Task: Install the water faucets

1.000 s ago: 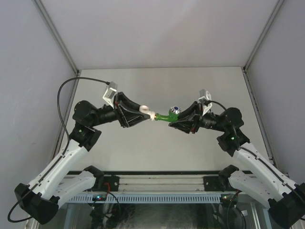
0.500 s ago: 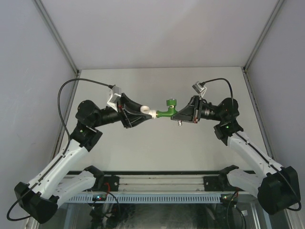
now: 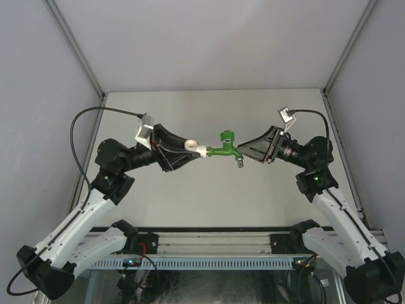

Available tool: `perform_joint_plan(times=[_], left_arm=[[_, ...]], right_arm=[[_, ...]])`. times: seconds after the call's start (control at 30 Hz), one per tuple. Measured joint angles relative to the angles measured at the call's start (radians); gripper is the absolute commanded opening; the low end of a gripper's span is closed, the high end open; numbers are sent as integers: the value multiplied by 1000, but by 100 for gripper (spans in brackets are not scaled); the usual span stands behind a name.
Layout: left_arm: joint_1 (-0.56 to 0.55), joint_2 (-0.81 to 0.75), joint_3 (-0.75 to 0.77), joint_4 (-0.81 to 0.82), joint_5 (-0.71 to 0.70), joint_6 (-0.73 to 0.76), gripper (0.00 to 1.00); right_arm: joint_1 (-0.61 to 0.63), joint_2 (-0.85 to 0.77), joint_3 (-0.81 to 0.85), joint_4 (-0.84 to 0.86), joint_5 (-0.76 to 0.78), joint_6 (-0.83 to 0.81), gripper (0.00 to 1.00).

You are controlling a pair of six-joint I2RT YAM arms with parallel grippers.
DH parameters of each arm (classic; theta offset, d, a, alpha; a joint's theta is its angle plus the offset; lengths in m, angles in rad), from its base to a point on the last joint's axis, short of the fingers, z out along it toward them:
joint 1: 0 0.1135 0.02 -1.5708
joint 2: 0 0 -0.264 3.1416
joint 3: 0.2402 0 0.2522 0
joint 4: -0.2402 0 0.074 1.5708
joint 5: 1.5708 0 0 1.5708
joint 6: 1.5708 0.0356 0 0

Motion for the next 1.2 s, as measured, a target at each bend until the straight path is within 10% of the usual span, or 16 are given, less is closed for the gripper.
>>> perform_joint_plan(times=[0.53, 1.2], left_arm=[[0, -17, -10, 49, -19, -78, 0], [0, -20, -10, 48, -21, -119, 0]], right_arm=[[-6, -382, 18, -212, 283, -1054, 72], [272, -365, -59, -420, 542, -2020, 75]])
